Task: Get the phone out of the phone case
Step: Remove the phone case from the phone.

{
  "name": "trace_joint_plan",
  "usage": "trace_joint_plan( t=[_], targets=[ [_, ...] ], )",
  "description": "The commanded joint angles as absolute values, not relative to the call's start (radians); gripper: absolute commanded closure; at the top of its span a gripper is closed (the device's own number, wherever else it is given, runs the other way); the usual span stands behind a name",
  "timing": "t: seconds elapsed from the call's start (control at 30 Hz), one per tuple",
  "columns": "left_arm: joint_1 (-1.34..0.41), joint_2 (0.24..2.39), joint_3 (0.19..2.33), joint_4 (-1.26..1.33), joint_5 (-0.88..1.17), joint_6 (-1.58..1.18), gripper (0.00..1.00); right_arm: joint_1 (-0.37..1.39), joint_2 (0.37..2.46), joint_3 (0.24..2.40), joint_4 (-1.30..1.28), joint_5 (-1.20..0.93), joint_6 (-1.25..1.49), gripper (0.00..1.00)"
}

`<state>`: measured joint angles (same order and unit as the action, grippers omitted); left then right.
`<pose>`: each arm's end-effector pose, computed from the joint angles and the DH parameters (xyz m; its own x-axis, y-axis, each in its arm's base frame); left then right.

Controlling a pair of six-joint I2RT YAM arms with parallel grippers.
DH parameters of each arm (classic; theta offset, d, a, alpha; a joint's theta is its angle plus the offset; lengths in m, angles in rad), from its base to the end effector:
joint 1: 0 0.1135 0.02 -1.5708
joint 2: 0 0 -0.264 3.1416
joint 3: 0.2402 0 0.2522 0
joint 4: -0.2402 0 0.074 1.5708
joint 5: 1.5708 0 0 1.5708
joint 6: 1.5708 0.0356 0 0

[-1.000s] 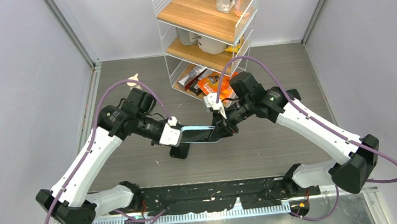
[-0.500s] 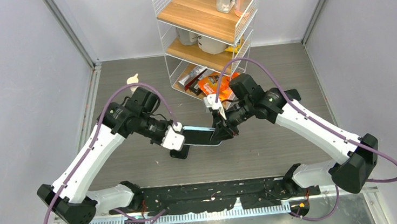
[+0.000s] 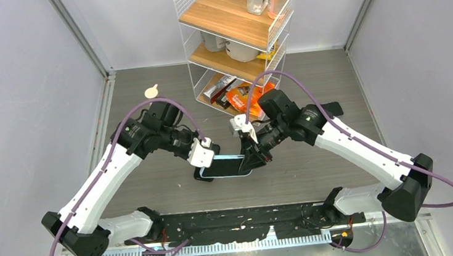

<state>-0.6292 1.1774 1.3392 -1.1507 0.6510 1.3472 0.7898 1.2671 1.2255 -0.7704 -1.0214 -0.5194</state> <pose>0.1548 -0.1393 0.3705 0.5693 0.5450 -0.6155 0.8221 -0.3803 0.4237 0.1558 0.2003 0.3480 -0.0544 -0.4230 -0.9045 -0.9341 -0.2985 0.1957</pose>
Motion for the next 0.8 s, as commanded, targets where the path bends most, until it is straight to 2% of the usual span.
trace_joint_plan(
  t=[0.0, 0.27, 0.33, 0.43, 0.47, 0.5, 0.57, 0.67, 0.77],
  targets=[
    [-0.626, 1.110, 1.297, -1.123, 0.567, 1.259, 0.98, 0.779, 1.187, 1.259, -0.720, -0.966, -0.512, 0.94],
    [-0.559, 0.971, 1.215, -1.094, 0.628, 1.074, 0.70, 0.755, 1.158, 1.280, -0.704, -0.801, -0.493, 0.94],
    [-0.551, 0.947, 1.222, -1.079, 0.662, 0.993, 0.51, 0.755, 1.165, 1.283, -0.705, -0.761, -0.497, 0.95],
    [-0.551, 0.934, 1.249, -1.025, 0.734, 0.844, 0.18, 0.757, 1.177, 1.288, -0.699, -0.732, -0.497, 0.94],
    [-0.550, 0.937, 1.260, -0.999, 0.766, 0.788, 0.09, 0.757, 1.183, 1.288, -0.696, -0.724, -0.494, 0.94],
    [-0.550, 0.943, 1.270, -0.970, 0.787, 0.731, 0.04, 0.758, 1.186, 1.290, -0.689, -0.720, -0.492, 0.94],
    [-0.551, 0.958, 1.279, -0.895, 0.824, 0.614, 0.01, 0.759, 1.193, 1.299, -0.683, -0.715, -0.487, 0.94],
    [-0.556, 0.978, 1.255, -0.794, 0.876, 0.487, 0.00, 0.764, 1.201, 1.309, -0.679, -0.719, -0.482, 0.94],
    [-0.568, 1.005, 1.222, -0.684, 0.899, 0.365, 0.06, 0.767, 1.209, 1.318, -0.677, -0.725, -0.480, 0.94]
  ],
)
